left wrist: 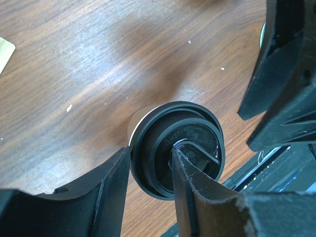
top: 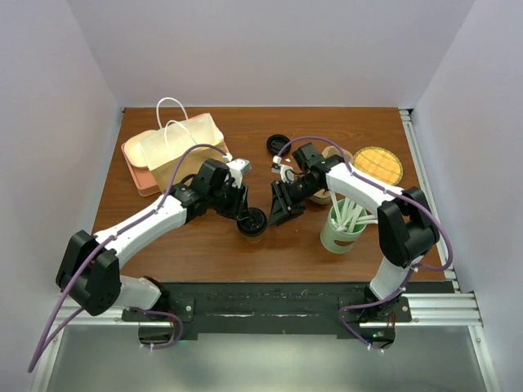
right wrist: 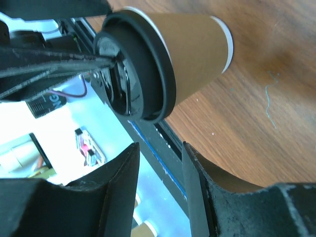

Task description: Pack the takeout coffee

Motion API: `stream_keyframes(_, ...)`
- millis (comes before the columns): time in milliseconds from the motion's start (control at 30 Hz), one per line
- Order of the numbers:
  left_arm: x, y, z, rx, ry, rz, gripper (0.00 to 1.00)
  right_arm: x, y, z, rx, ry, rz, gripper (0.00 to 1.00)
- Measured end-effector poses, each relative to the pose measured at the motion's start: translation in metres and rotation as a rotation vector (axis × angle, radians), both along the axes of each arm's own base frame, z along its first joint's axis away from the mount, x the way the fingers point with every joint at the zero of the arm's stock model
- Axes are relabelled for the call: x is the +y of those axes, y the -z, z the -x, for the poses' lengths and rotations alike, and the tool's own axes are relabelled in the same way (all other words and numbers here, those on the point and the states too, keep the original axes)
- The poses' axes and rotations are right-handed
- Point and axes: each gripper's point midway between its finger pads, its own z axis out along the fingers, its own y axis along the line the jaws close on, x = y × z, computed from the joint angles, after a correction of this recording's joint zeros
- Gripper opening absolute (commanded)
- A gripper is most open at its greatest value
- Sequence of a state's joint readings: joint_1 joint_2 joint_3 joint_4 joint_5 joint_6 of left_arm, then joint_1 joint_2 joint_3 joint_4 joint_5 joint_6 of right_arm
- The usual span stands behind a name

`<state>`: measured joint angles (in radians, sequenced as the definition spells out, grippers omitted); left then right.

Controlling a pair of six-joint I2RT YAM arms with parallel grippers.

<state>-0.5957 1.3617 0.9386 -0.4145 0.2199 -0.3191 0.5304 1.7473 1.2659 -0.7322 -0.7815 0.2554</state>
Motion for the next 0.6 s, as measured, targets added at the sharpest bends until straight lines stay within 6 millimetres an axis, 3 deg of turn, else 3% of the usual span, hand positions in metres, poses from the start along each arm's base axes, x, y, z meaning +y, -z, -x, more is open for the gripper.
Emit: stream_keyframes(600, -0.001, 0.0, 0.002, -0.002, -0.007, 0.018, 0.43, 0.019, 0.013, 0.003, 0.023, 0.054, -0.025, 0.34)
